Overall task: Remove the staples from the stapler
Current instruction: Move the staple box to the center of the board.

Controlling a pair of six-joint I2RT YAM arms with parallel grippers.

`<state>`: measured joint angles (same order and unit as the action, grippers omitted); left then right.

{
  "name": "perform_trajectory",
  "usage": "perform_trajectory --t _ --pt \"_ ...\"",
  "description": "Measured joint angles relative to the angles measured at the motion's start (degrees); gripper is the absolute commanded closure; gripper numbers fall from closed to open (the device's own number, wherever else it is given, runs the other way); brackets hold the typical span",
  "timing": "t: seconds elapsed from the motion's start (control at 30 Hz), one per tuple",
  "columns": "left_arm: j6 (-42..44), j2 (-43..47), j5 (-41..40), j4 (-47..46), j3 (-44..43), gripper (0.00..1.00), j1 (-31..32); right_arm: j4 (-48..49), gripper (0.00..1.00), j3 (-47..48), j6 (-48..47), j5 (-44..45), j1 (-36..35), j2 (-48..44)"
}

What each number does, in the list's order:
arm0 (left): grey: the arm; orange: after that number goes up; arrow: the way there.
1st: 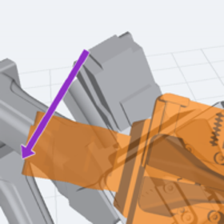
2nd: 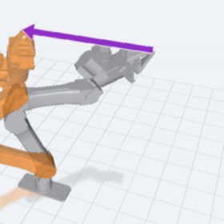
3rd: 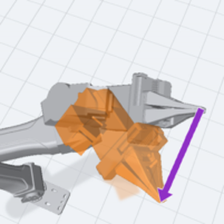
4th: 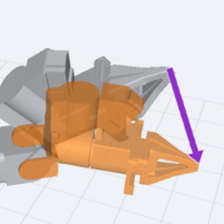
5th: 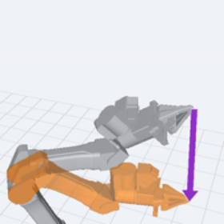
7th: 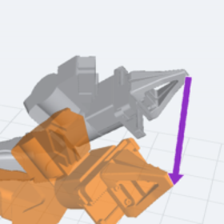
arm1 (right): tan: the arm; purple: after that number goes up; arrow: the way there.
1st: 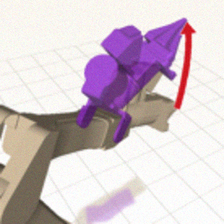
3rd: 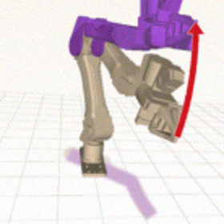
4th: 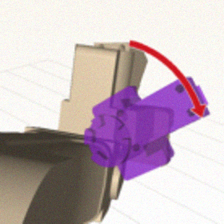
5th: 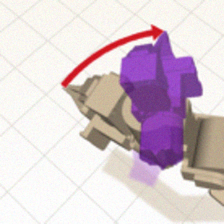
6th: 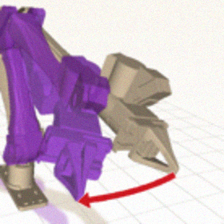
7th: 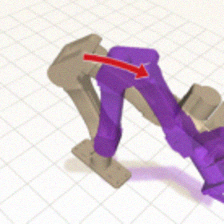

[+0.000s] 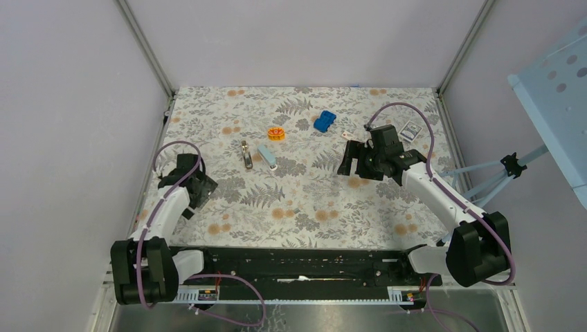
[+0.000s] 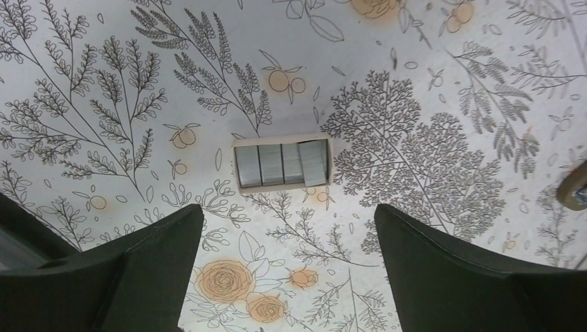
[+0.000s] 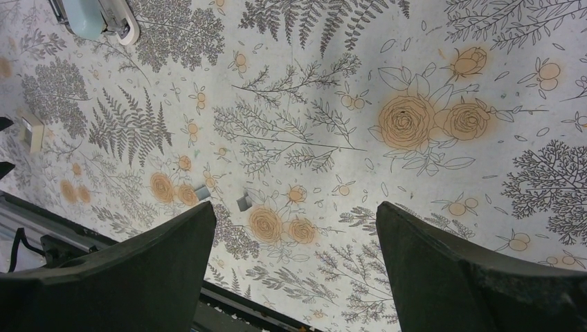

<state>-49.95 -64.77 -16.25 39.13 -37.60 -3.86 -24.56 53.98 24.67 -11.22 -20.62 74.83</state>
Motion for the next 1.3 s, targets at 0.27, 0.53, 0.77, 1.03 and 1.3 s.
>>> perform_trajectory --t 0.27,0.53,0.77,1.03,1.3 --pt "1.7 -3.8 0.0 -1.9 0.3 0.01 0.0 0.0 0.06 0.0 -1.0 -0.5 0.0 0.0" --pt "3.2 -6.8 -0.1 -5.8 0.6 0.02 -0.1 0.0 0.06 0.0 -1.8 -0.5 0.0 0.4" --pt "3.4 -9.3 -0.4 -7.5 1.4 0.12 -0.5 0.0 0.06 0.0 -1.9 -0.5 0.0 0.4" --pt "3.6 -9.9 -2.2 -8.5 2.3 0.18 -0.6 -0.1 0.05 0.0 -1.9 -0.5 0.0 0.4" --pt "3.6 -10.7 -3.9 -9.6 2.3 0.26 -0.6 -0.3 0.05 0.0 -1.9 -0.5 0.0 0.4"
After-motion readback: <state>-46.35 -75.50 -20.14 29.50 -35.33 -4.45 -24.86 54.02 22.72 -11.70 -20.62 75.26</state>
